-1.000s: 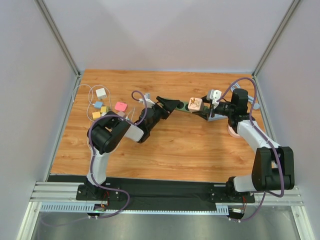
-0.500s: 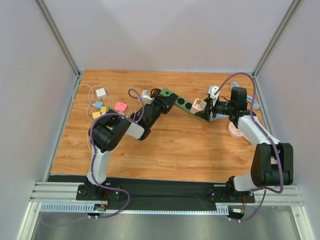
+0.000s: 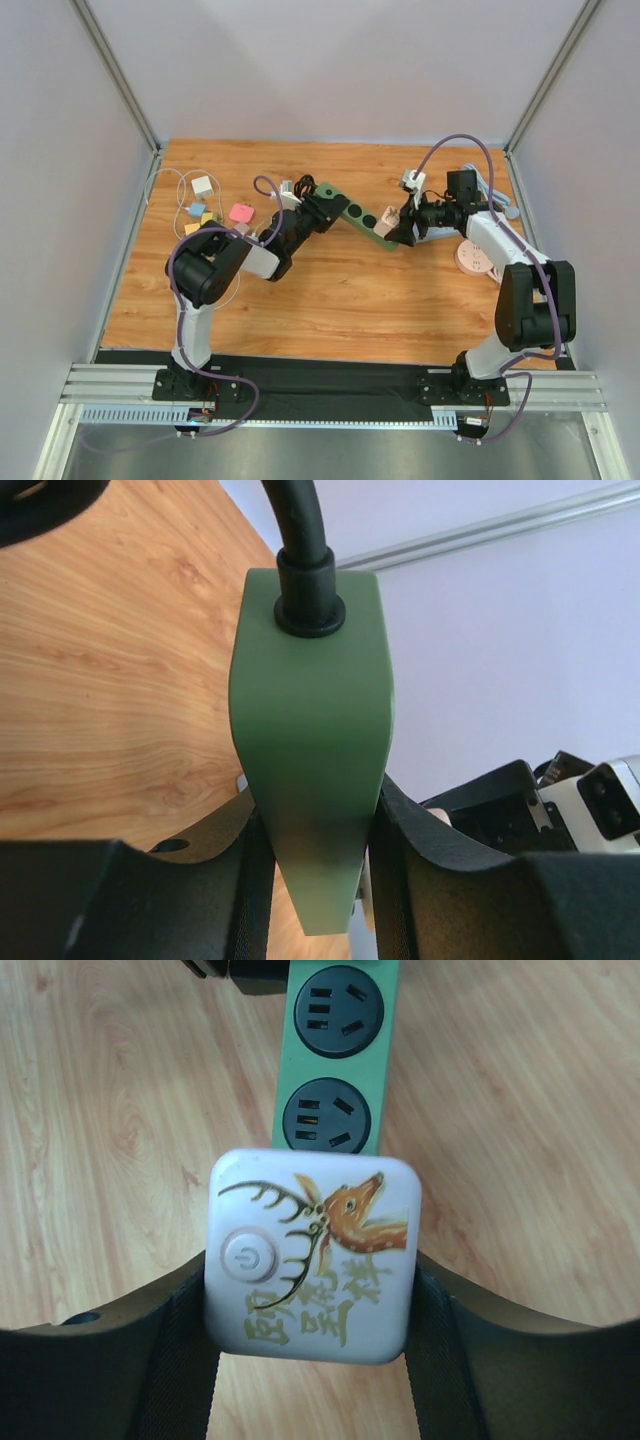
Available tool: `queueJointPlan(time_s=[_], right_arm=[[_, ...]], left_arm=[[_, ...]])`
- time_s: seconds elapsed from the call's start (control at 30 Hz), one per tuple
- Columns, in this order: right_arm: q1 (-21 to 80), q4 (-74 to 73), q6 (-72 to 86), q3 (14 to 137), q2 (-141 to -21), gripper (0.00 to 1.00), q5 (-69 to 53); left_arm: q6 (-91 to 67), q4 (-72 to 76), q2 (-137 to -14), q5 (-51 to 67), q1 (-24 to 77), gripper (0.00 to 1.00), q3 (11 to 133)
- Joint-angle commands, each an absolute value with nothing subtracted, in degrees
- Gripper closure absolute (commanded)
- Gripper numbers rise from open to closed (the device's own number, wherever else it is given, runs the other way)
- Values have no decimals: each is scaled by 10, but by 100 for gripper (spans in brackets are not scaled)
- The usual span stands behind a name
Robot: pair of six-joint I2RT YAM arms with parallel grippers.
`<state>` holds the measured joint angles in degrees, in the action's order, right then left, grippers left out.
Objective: Pull the plug off the socket
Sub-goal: Remove the plug from the socket.
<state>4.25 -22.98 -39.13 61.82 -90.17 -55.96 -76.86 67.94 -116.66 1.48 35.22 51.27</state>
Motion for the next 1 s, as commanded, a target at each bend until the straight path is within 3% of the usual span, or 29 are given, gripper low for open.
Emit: queueJointPlan(time_s=[0.0, 0.13, 0.17, 0.83, 0.93, 0.97], right_arm=[[65, -334, -381, 654, -910, 35, -561], [80, -332, -381, 654, -909, 13, -521], [87, -333, -381, 655, -909, 0, -519], [133, -409, -381, 640, -904, 0, -381], [146, -411, -381, 642, -907, 3, -370], [155, -411, -381, 643, -907, 9, -367]], left_arm=[[-710, 693, -1125, 76, 358, 100, 508], [-708, 676, -1121, 92, 359, 100, 505], [-708, 673, -1122, 96, 359, 100, 506], [-689, 669, -1119, 127, 349, 100, 499], [-691, 671, -1121, 127, 348, 100, 499], [-691, 669, -1120, 127, 348, 100, 500]])
